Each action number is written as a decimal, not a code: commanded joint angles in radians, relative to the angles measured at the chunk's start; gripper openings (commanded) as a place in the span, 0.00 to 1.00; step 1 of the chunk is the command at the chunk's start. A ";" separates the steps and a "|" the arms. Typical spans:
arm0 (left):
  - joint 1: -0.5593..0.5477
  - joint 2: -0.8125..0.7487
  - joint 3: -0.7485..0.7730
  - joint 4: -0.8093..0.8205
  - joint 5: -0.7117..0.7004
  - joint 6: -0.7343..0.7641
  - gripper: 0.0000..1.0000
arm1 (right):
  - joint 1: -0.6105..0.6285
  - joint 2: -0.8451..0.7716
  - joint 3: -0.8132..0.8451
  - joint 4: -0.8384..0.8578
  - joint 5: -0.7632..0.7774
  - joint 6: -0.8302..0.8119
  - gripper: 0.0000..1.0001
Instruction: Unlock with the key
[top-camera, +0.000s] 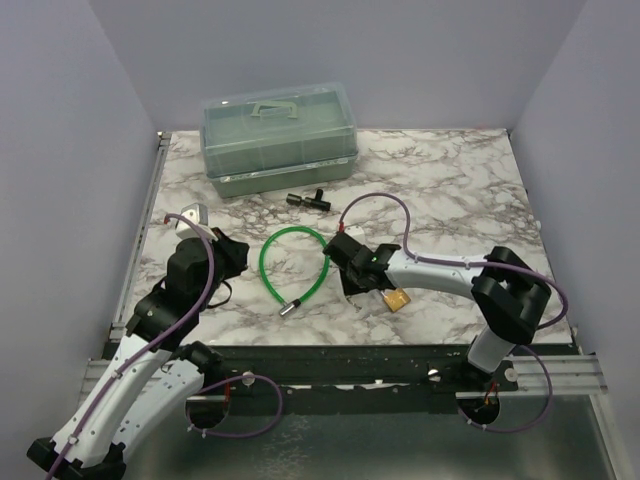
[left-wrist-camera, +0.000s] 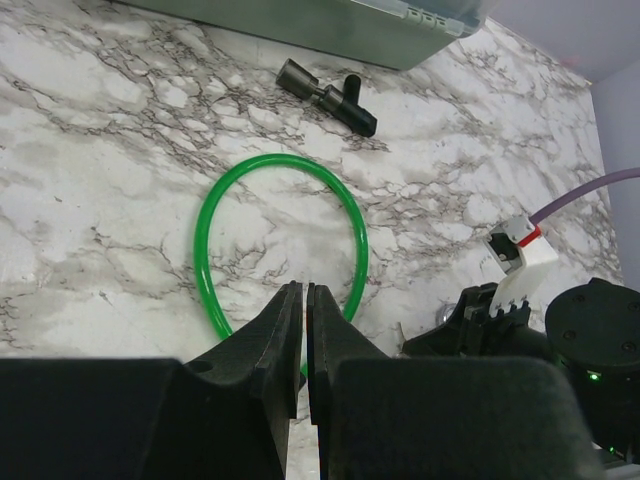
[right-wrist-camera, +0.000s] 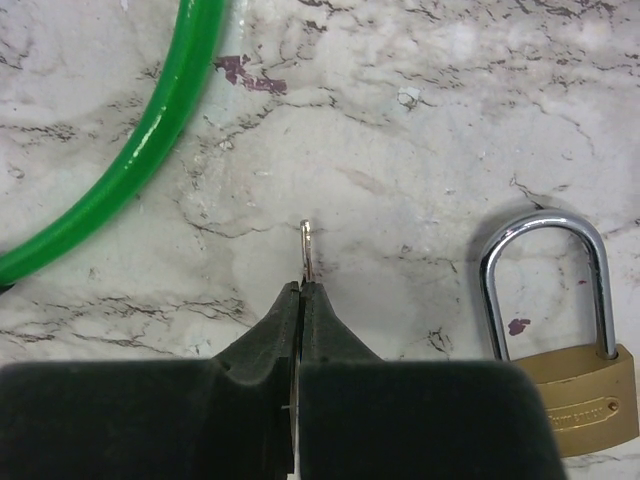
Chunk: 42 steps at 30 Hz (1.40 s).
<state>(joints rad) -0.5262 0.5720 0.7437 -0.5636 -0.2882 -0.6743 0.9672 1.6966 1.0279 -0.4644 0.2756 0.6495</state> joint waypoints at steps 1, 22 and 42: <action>-0.006 -0.003 -0.015 0.014 0.027 -0.014 0.13 | 0.004 -0.039 -0.043 0.024 0.008 -0.012 0.00; -0.006 0.007 -0.018 0.016 0.023 -0.010 0.13 | 0.003 -0.015 -0.092 0.030 0.022 0.005 0.04; -0.006 0.007 -0.017 0.019 0.017 -0.001 0.13 | 0.004 -0.016 -0.069 0.027 0.020 -0.008 0.00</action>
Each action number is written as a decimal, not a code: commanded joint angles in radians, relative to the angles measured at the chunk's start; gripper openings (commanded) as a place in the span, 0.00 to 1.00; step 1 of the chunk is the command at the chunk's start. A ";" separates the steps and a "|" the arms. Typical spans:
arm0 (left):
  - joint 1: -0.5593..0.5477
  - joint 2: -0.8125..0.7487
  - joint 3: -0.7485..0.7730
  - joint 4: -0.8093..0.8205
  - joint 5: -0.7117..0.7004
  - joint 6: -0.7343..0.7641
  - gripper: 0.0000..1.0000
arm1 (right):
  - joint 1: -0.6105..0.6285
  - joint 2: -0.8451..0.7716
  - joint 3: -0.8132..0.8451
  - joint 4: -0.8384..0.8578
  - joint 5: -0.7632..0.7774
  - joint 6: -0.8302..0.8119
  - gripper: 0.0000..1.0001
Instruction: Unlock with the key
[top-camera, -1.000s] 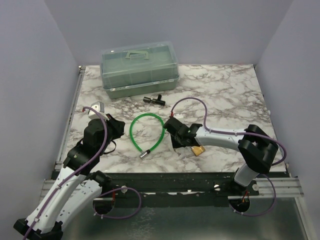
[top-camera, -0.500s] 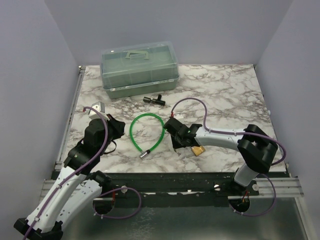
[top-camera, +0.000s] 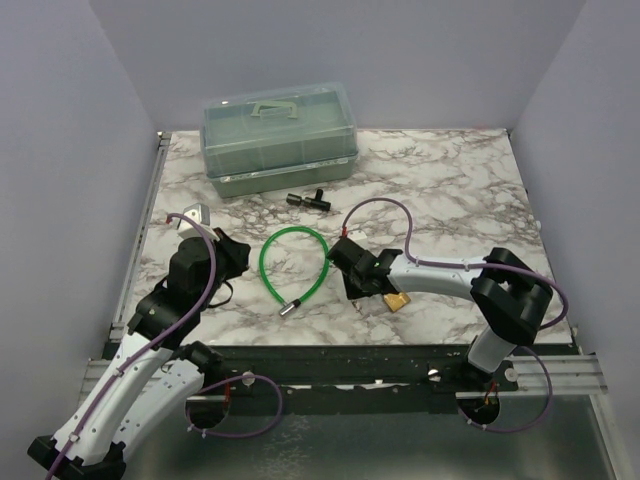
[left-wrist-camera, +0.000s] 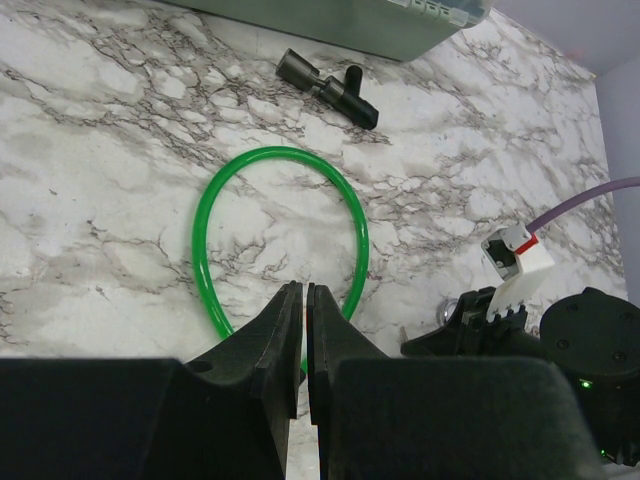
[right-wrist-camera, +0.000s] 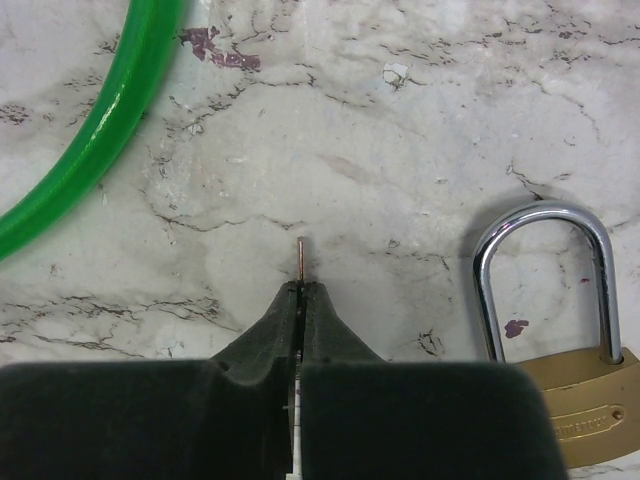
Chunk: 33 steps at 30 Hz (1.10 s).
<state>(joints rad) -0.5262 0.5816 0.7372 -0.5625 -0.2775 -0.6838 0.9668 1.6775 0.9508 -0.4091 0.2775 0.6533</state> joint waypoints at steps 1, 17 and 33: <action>-0.006 -0.005 -0.010 0.017 0.008 0.009 0.13 | 0.004 -0.008 0.007 -0.022 0.014 -0.017 0.00; -0.006 0.014 0.007 0.212 0.480 0.005 0.62 | 0.003 -0.404 -0.129 0.390 -0.473 -0.194 0.00; -0.006 0.029 -0.107 0.712 0.977 -0.187 0.50 | -0.035 -0.608 -0.203 0.743 -0.842 -0.129 0.00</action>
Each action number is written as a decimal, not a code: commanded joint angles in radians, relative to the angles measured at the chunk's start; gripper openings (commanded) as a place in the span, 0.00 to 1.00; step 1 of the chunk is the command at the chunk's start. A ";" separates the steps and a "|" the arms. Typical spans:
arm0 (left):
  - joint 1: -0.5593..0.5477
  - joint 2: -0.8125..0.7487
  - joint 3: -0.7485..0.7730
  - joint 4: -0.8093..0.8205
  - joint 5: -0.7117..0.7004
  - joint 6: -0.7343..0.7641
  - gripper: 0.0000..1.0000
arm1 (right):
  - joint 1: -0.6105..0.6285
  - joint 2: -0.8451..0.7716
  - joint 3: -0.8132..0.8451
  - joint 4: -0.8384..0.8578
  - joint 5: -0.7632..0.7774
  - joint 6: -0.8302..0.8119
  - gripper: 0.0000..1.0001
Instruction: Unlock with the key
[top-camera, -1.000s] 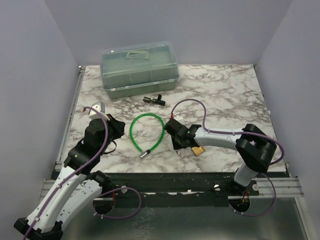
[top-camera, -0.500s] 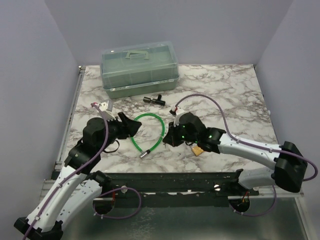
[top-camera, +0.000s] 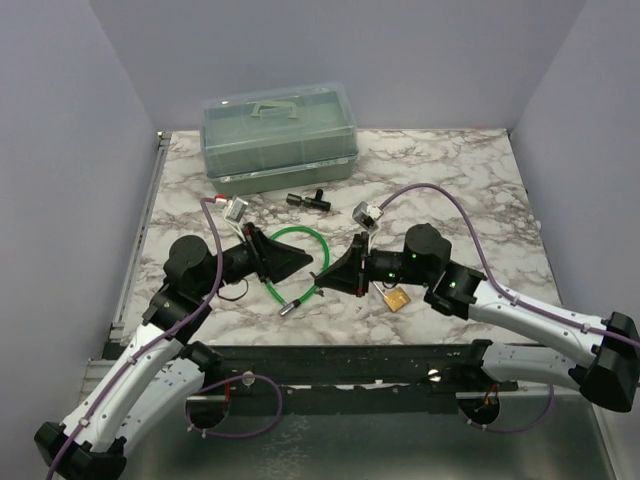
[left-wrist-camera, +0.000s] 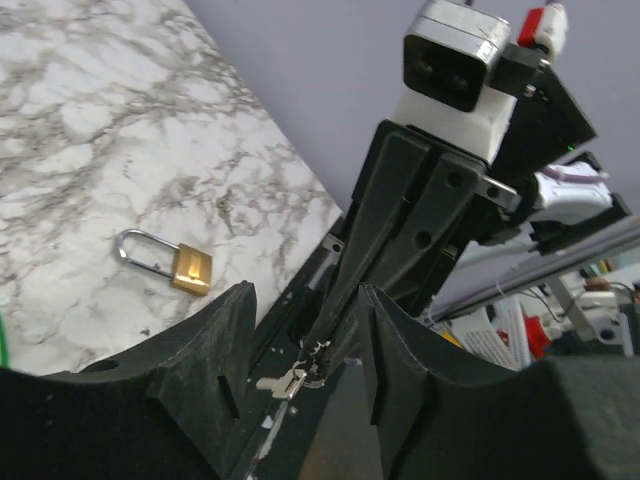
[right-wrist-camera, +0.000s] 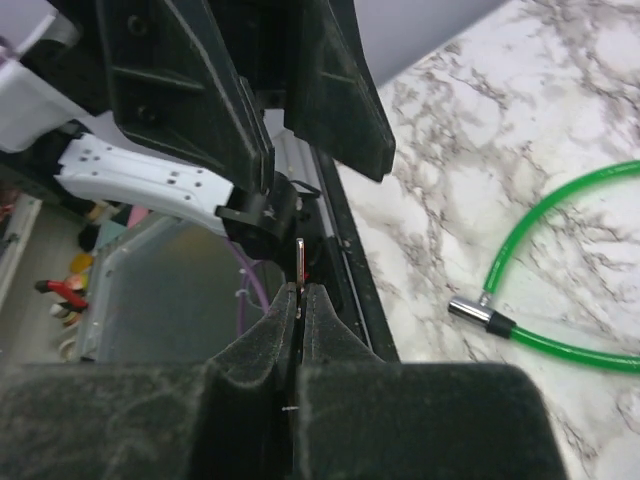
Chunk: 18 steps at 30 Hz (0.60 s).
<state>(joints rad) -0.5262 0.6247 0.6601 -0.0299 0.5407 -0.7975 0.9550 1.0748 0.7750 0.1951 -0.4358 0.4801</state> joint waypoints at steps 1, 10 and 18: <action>-0.006 -0.015 -0.033 0.190 0.168 -0.079 0.49 | -0.027 -0.001 -0.030 0.164 -0.147 0.057 0.00; -0.007 -0.041 -0.056 0.197 0.179 -0.100 0.40 | -0.041 0.030 -0.019 0.259 -0.220 0.096 0.00; -0.006 -0.032 -0.075 0.198 0.174 -0.113 0.38 | -0.041 0.050 -0.010 0.295 -0.238 0.116 0.00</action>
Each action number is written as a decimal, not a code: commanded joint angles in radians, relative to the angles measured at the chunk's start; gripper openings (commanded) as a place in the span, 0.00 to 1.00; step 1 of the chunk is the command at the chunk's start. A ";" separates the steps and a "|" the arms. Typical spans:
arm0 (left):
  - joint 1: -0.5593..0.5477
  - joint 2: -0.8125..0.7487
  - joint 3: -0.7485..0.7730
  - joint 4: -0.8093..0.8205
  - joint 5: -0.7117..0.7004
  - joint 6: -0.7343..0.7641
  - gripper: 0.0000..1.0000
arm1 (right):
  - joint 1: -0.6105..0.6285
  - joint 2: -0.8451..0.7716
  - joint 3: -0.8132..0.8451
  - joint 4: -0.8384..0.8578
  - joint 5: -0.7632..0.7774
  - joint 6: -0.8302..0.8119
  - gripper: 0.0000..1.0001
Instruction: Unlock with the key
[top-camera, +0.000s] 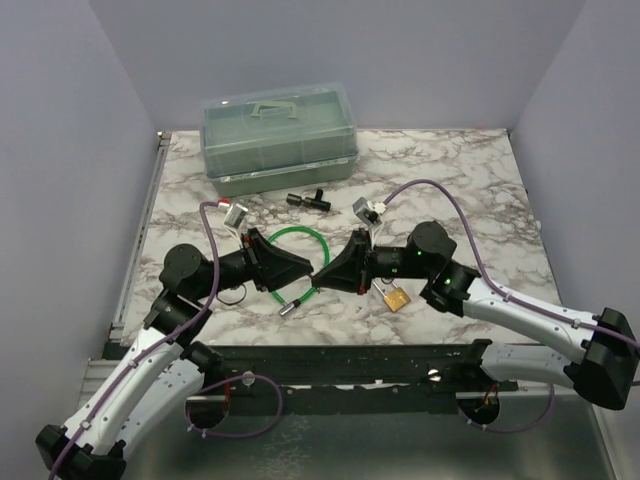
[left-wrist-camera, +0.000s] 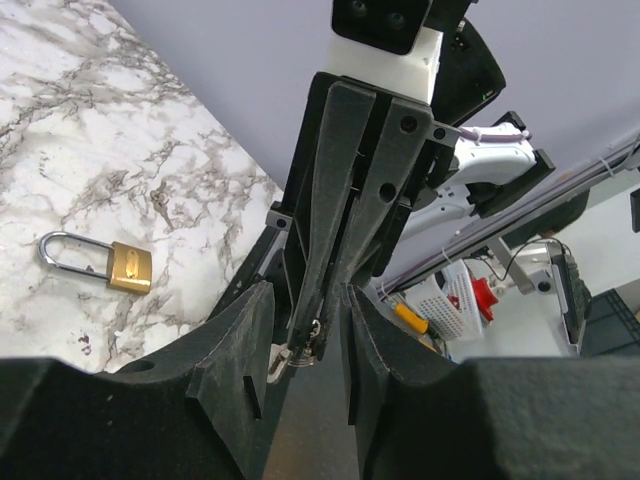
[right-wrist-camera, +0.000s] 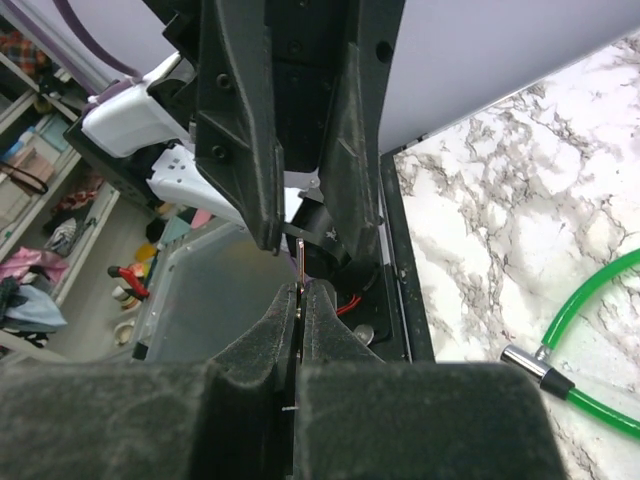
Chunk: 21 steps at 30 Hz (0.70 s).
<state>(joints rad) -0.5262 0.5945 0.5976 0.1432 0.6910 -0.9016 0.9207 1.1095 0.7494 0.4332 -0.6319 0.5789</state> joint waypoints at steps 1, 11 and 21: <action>-0.007 -0.002 -0.013 0.024 0.025 -0.008 0.38 | -0.007 0.019 0.015 0.061 -0.044 0.020 0.00; -0.006 -0.011 -0.034 0.028 0.028 -0.010 0.28 | -0.008 0.031 0.013 0.090 -0.010 0.036 0.00; -0.006 -0.028 -0.051 0.039 0.015 -0.024 0.08 | -0.010 0.061 0.016 0.145 -0.010 0.067 0.00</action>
<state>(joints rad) -0.5262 0.5789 0.5632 0.1574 0.6922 -0.9218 0.9150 1.1618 0.7494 0.5121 -0.6456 0.6281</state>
